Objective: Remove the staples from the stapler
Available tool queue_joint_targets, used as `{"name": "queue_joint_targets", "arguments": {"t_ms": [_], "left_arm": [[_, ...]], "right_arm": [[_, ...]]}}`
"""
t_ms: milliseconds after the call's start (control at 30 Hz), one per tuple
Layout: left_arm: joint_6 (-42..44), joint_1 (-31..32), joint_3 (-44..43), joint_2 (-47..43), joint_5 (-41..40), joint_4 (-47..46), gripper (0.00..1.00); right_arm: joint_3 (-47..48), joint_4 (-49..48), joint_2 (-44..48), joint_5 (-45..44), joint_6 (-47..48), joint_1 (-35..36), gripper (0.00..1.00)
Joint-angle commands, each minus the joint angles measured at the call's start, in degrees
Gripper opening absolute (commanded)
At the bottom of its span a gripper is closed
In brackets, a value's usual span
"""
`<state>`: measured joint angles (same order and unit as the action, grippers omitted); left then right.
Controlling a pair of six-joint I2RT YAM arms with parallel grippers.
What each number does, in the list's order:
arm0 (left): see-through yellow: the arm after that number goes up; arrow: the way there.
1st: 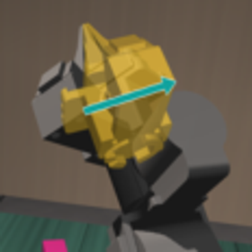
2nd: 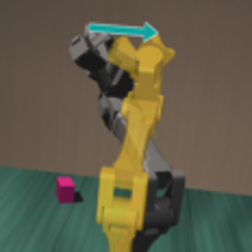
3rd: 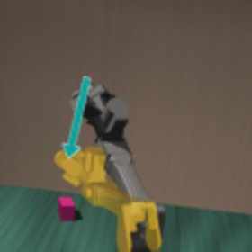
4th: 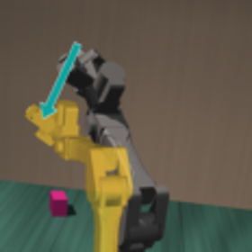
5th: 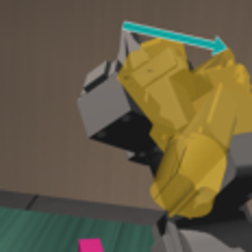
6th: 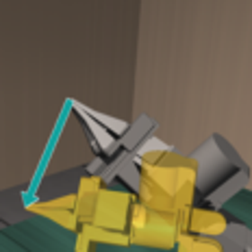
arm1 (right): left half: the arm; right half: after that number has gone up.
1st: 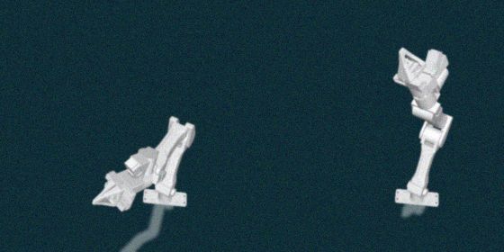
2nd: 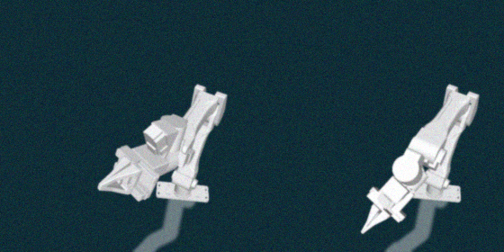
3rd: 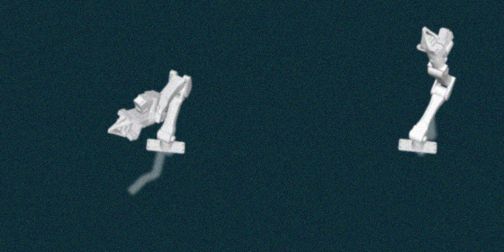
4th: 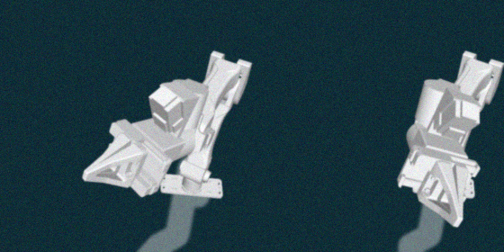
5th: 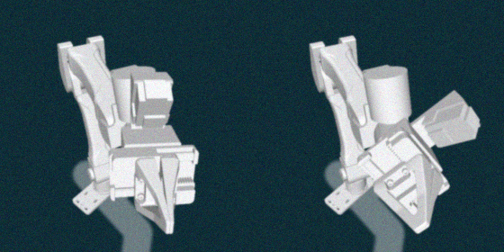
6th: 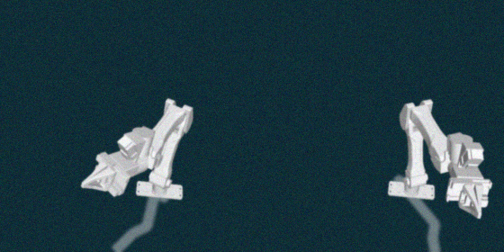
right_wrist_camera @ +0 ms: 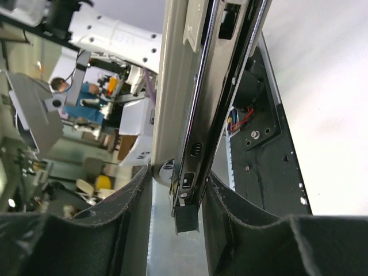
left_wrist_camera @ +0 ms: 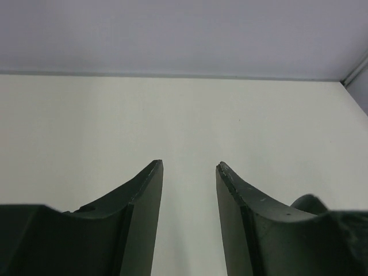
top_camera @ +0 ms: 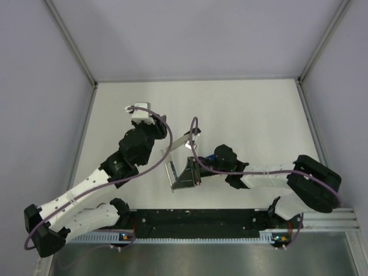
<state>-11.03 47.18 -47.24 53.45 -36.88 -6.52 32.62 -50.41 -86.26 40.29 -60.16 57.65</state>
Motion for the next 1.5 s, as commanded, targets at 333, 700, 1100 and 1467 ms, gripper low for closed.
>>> {"name": "queue_joint_targets", "arguments": {"t_ms": [333, 700, 1100, 1467], "left_arm": [[-14.0, -0.7, 9.2, -9.5, 18.8, 9.3, 0.58], [-12.0, -2.4, 7.1, -17.1, 27.0, 11.9, 0.72], [-11.7, -3.4, -2.6, -17.5, 55.8, 19.1, 0.73], [-8.5, -3.5, -1.6, -7.6, 68.2, 15.0, 0.74]], "right_arm": [[1.8, 10.9, 13.0, 2.4, 13.9, -0.3, 0.04], [1.7, 18.4, 17.0, 2.9, 19.4, -0.4, 0.04], [3.4, 41.8, 29.6, 9.0, 34.1, 1.6, 0.05], [6.3, 48.4, 29.9, 9.9, 40.4, 2.5, 0.05]]}}
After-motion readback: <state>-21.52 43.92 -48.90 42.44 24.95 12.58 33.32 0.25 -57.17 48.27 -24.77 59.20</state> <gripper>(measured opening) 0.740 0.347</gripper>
